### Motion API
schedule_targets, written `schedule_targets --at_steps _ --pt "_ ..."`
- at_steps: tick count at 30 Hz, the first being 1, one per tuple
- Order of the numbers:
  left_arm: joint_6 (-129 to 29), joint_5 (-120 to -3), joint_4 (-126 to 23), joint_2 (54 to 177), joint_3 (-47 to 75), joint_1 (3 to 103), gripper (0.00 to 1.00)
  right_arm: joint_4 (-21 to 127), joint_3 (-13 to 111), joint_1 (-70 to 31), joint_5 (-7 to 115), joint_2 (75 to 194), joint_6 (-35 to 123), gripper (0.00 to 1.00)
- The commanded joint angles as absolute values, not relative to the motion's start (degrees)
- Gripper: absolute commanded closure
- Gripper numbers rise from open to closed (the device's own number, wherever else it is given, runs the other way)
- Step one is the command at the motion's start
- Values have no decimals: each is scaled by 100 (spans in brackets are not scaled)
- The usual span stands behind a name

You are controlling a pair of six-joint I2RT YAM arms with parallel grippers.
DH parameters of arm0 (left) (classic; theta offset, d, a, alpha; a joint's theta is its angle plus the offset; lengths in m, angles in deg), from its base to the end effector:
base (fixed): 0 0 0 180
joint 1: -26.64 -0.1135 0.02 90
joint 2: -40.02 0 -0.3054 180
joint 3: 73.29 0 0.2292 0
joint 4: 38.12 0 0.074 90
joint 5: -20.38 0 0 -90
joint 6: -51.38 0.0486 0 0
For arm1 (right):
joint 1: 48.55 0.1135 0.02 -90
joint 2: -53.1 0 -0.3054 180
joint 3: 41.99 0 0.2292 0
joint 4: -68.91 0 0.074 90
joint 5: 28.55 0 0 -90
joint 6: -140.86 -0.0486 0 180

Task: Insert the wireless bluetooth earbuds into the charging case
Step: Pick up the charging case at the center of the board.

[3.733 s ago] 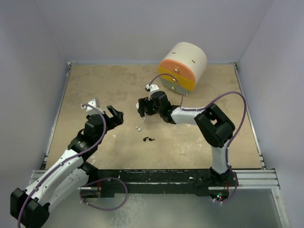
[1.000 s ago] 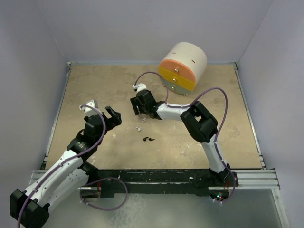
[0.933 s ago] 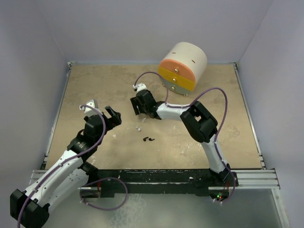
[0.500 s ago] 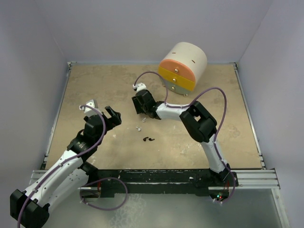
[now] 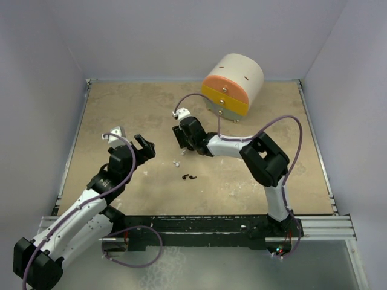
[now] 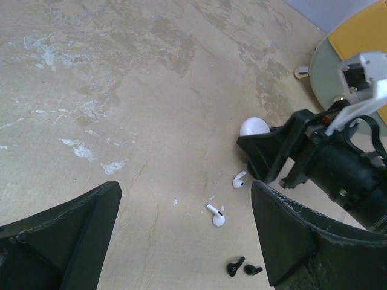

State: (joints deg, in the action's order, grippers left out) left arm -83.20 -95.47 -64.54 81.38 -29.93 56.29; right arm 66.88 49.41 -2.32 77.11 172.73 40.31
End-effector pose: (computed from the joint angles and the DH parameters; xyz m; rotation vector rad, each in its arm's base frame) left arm 0.1209 -0.0444 0.2746 -0.5398 1.8983 -0.4017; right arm 0.3396 0.3356 0.2097 -0.4823 2.0366 0.3174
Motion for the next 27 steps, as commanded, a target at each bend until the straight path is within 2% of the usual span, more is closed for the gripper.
schedule_targets --at_steps 1,6,13,19,27 --pt "-8497 -9501 -5956 8069 -3102 5635 13 7447 4628 -196 7276 16279 4654 87" --pt "-8606 -9316 -5504 8019 -3292 5635 13 7536 4233 -195 6819 15776 4953 94" --pt "-8804 -8843 -4758 8423 -3496 5635 2 8200 3194 -188 6029 14828 5007 100" --pt "-9019 -8386 -3965 8734 -3759 5635 3 8969 2063 -163 5455 14047 4977 100" --pt "-9461 -7821 -2835 9090 -4119 5635 9 9539 1330 -142 4996 13702 5055 100"
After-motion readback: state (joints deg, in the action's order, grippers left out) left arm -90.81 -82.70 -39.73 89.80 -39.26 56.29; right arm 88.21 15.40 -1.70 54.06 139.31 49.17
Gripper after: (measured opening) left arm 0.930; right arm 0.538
